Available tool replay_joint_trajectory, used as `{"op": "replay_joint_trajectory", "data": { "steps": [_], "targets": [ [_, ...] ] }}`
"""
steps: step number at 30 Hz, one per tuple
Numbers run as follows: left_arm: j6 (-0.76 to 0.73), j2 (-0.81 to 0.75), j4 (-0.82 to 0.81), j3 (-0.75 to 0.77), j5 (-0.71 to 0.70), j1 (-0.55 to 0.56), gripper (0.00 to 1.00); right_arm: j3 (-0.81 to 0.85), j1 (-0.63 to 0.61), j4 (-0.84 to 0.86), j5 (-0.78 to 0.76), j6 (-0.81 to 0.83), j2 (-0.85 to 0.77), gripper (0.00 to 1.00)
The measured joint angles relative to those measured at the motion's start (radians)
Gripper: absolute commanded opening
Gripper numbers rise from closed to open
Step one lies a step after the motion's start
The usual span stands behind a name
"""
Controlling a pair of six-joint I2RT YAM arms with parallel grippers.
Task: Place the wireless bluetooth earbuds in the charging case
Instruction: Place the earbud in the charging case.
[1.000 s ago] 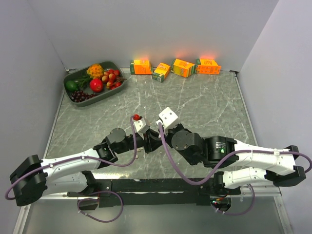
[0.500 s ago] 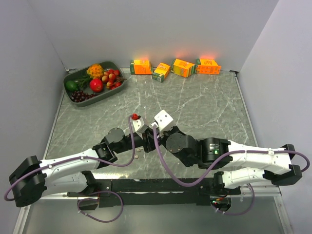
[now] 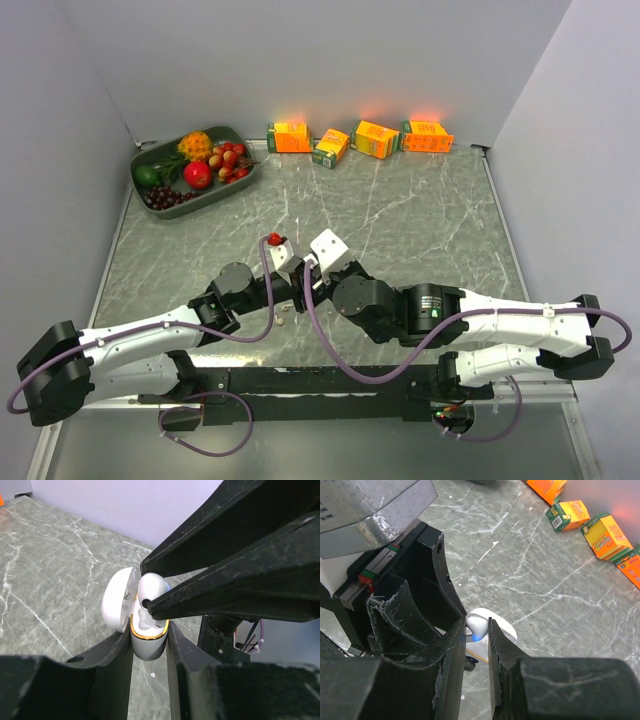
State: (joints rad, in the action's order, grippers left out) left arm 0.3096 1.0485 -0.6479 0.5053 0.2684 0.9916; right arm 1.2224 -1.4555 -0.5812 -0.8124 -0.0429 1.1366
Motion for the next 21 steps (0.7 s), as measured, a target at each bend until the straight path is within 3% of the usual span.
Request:
{"op": "replay_joint_trajectory", "data": {
  "steps": [21],
  "targets": [
    [0.000,-0.013,-0.002,-0.006,0.005,0.000,0.01,-0.006,0.000,0.021,-0.018,0.019,0.017,0.00]
  ]
}}
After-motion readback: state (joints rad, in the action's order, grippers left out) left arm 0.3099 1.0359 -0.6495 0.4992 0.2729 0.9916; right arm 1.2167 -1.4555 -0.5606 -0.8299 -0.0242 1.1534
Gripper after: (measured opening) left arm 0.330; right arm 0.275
